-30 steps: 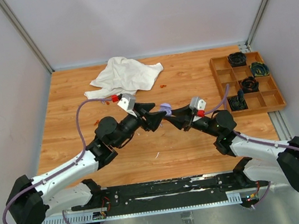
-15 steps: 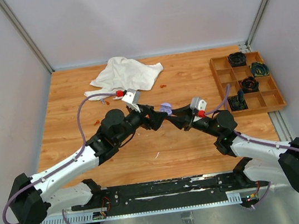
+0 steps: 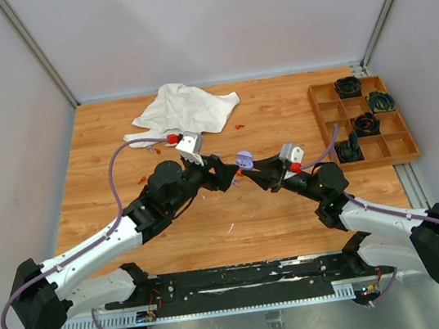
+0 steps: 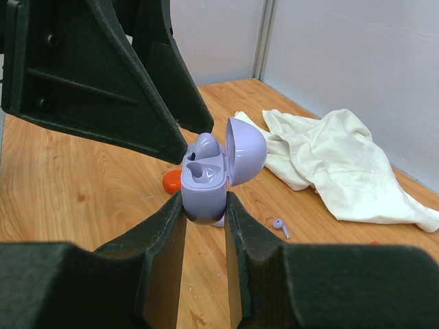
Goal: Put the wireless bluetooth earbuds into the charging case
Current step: Place the earbud in the charging case, then pick up the earbud from the center of the board.
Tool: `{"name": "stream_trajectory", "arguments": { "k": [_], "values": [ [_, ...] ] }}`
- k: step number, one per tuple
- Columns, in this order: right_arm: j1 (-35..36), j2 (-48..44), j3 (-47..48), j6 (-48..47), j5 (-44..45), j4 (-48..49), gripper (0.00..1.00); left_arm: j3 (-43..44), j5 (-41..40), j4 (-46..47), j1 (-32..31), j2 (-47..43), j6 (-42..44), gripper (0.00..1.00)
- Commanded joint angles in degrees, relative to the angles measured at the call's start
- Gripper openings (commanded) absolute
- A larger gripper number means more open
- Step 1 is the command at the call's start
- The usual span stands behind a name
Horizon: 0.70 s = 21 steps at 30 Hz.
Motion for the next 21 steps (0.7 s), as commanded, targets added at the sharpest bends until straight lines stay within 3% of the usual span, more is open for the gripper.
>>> {"name": "stream_trajectory", "arguments": {
  "k": [1, 12, 21],
  "values": [
    [1.0, -1.7, -0.4, -0.7, -0.8, 1.6, 0.01, 1.6, -1.8, -0.7, 0.0, -1.4, 0.9, 0.73],
    [1.0, -2.6, -1.1, -2.2, 0.9, -0.6, 0.01, 1.0, 2.1, -3.1, 6.3, -4.0, -1.5, 0.75],
    [1.0, -3.0, -2.6, -3.8, 1.8, -0.9, 0.01, 1.9, -0.6, -10.5, 22.3, 1.0, -2.0, 0.77]
  ]
}}
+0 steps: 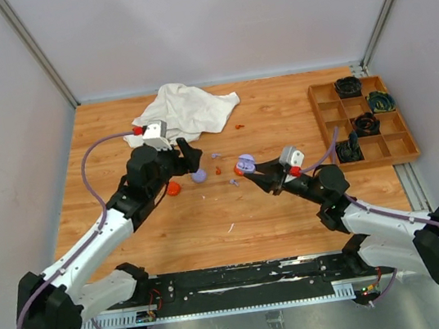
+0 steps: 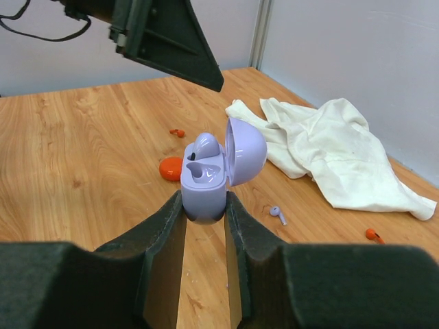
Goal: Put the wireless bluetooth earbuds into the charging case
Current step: Pick up the earbud from the center of the board.
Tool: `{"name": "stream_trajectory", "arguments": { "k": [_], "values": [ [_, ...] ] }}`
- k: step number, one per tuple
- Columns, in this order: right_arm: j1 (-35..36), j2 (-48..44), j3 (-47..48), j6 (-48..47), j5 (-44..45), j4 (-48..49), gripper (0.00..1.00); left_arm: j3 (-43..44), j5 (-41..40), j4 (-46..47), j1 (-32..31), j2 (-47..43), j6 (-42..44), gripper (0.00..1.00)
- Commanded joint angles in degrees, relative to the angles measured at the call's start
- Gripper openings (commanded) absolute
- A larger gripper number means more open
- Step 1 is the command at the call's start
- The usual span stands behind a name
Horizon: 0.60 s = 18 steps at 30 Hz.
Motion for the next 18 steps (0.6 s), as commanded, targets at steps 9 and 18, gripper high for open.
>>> {"name": "stream_trajectory", "arguments": {
  "k": [9, 18],
  "values": [
    [1.0, -2.6, -2.9, -2.9, 2.0, 0.9, 0.01, 8.8, -6.6, -7.4, 19.0, 17.3, -0.6, 0.76],
    [1.0, -2.0, -3.1, -2.9, 1.5, 1.4, 0.01, 20.5, -10.4, -9.8, 26.1, 34.4, -1.3, 0.76]
  ]
}}
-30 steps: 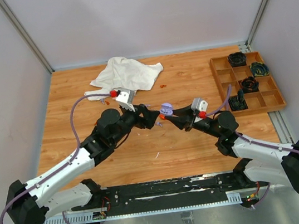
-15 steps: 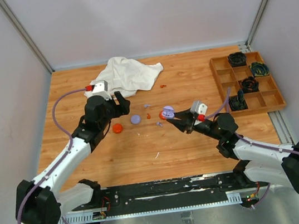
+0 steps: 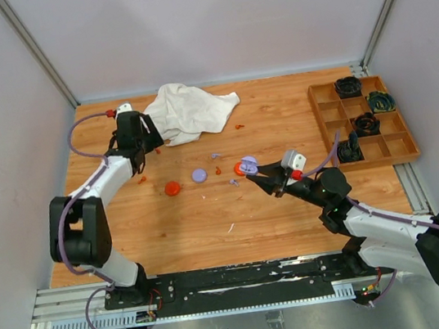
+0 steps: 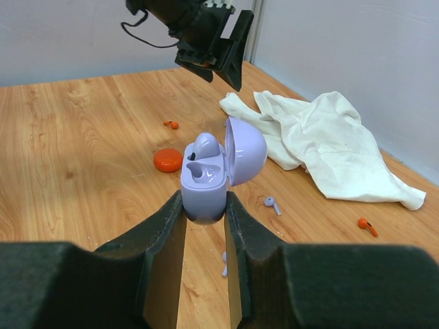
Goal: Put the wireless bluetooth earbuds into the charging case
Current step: Pick up the earbud from the center of the board.
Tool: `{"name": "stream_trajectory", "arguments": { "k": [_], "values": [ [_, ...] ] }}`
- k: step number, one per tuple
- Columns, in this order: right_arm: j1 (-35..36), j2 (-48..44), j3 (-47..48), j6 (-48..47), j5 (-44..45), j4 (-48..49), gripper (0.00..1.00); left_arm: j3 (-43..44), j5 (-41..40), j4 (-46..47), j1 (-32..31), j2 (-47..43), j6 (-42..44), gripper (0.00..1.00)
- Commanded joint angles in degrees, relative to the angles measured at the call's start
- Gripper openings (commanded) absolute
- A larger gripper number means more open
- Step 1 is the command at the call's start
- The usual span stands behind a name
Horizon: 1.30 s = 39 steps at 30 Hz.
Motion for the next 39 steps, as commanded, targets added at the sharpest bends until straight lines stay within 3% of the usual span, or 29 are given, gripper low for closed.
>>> {"name": "stream_trajectory", "arguments": {
  "k": [1, 15, 39],
  "values": [
    [1.0, -0.2, -0.9, -1.3, 0.2, 1.9, 0.01, 5.9, -3.0, -1.9, 2.6, 7.8, -1.1, 0.75],
    [1.0, 0.7, -0.9, -3.0, 1.1, 1.1, 0.01, 20.2, -3.4, -5.8, 4.3, 24.3, -0.4, 0.49],
    [1.0, 1.6, -0.5, -3.6, 1.6, 0.8, 0.01, 24.4, -1.5, -11.4, 4.3, 31.6, 0.6, 0.37]
  ]
}}
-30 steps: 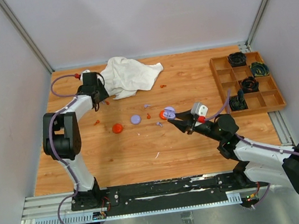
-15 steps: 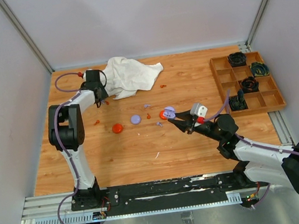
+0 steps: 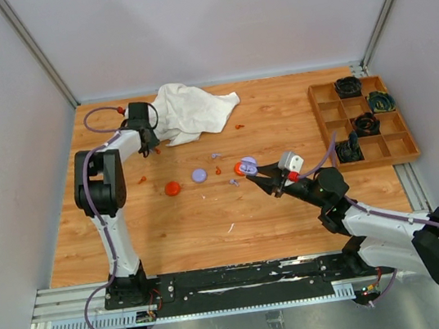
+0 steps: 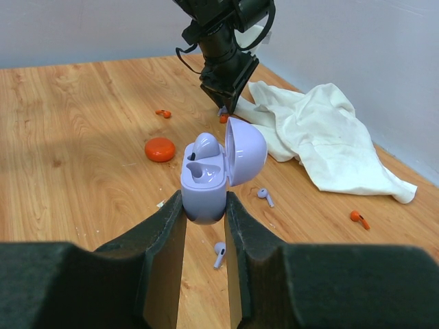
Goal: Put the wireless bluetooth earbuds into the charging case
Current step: Pick up the earbud from the center of the board.
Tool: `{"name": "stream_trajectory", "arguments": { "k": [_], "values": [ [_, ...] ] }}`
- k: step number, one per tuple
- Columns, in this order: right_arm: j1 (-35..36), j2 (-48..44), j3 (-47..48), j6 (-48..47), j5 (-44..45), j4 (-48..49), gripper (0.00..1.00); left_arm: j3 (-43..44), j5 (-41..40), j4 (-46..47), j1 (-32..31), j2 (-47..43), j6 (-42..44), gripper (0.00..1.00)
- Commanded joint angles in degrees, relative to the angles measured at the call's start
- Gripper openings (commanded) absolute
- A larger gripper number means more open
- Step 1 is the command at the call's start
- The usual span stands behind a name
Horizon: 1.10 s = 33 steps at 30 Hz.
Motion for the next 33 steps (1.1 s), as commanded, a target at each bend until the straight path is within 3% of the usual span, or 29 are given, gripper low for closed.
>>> {"name": "stream_trajectory", "arguments": {
  "k": [1, 20, 33],
  "values": [
    [1.0, 0.1, -0.3, -1.0, 1.1, 1.0, 0.01, 1.3, 1.3, -1.7, 0.4, 1.6, 0.7, 0.37],
    [1.0, -1.4, 0.2, 0.2, 0.5, 0.0, 0.01, -7.6, 2.9, -4.3, 0.4, -5.1, 2.2, 0.28],
    [1.1, 0.4, 1.0, 1.5, -0.6, 0.2, 0.01, -22.8, 7.7, 6.6, -2.5, -18.5, -0.2, 0.26]
  ]
}}
